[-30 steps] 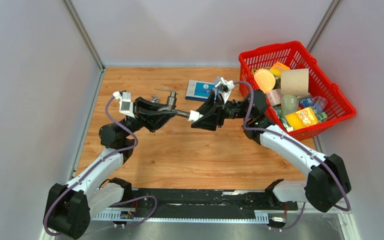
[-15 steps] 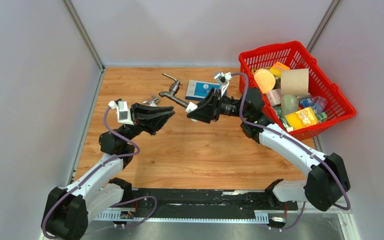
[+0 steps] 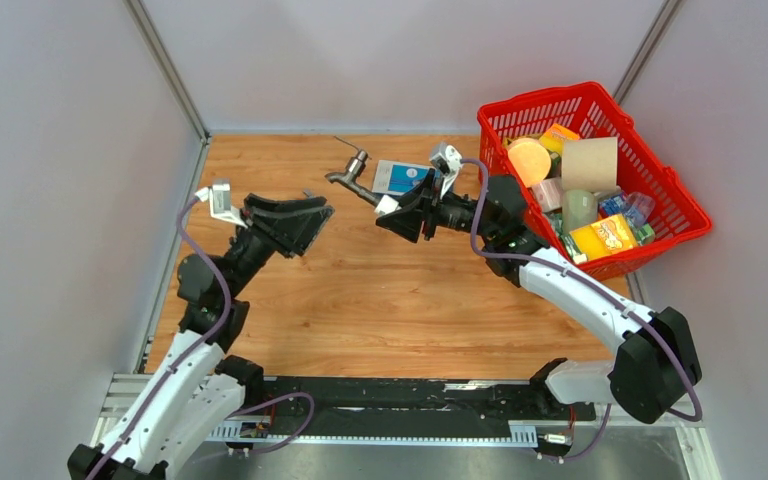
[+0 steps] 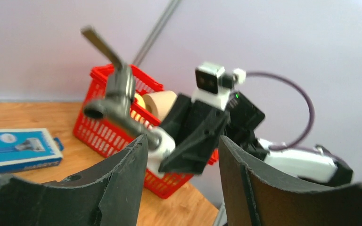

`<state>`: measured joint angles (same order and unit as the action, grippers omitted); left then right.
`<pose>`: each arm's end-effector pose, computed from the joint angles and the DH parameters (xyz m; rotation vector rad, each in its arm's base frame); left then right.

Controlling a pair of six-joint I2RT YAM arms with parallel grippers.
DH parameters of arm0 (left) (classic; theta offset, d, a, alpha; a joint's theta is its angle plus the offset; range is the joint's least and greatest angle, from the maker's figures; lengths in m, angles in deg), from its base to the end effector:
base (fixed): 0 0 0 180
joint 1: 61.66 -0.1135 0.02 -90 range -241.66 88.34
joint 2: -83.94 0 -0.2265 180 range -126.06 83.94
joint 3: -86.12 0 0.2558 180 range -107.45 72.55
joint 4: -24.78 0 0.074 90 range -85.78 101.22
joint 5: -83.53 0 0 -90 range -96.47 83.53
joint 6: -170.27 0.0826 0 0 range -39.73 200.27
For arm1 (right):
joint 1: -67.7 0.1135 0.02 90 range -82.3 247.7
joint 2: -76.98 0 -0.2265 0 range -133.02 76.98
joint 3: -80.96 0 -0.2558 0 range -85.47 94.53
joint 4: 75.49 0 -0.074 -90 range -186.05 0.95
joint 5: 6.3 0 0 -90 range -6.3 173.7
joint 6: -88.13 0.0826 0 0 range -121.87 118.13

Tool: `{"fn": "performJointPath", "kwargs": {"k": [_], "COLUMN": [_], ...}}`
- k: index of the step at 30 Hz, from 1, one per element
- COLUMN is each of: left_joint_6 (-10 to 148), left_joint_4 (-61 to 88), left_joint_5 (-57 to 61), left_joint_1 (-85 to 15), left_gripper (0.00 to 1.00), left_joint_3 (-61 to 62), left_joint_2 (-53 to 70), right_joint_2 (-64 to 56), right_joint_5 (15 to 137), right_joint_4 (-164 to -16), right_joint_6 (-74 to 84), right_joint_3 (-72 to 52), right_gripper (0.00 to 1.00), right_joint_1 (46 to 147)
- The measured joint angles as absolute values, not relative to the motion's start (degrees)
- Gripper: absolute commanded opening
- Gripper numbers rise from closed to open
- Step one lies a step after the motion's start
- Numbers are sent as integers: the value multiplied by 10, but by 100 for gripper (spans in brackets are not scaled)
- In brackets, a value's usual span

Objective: Install the water faucets

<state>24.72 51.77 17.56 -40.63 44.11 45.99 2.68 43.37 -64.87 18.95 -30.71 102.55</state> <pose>0.1976 -0.1120 0.3480 0.0700 1.1877 -1.4067 0.2564 0.2437 0.3160 -0.7959 1.4517 1.2784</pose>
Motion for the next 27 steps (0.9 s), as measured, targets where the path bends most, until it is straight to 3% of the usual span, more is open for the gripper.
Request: {"fn": "performJointPath", "kwargs": {"k": [4, 5, 6, 8, 17, 27], "left_joint_6": [309, 328, 340, 375, 515, 514], "left_joint_4": [302, 250, 222, 161, -44, 19], "left_joint_5": [154, 165, 174, 210, 294, 431], "left_joint_1": [-417, -428, -437, -459, -482, -482], "left_gripper": [68, 76, 92, 100, 99, 81], "left_joint_3": [285, 238, 211, 155, 61, 75], "left_joint_2": [431, 412, 397, 358, 242, 229], "right_joint_2": [27, 27, 27, 27, 28, 37], "right_joint_5": [430, 428, 426, 423, 390, 353], "right_joint_4": [-678, -688, -695, -711, -731, -729], "right_joint_6": [139, 125, 114, 94, 49, 31], "right_joint_3": [-307, -307, -307, -307, -307, -307], "right_gripper": [0, 0, 0, 0, 0, 0], "right_joint_1": [1025, 1025, 1025, 1025, 1025, 1036]}}
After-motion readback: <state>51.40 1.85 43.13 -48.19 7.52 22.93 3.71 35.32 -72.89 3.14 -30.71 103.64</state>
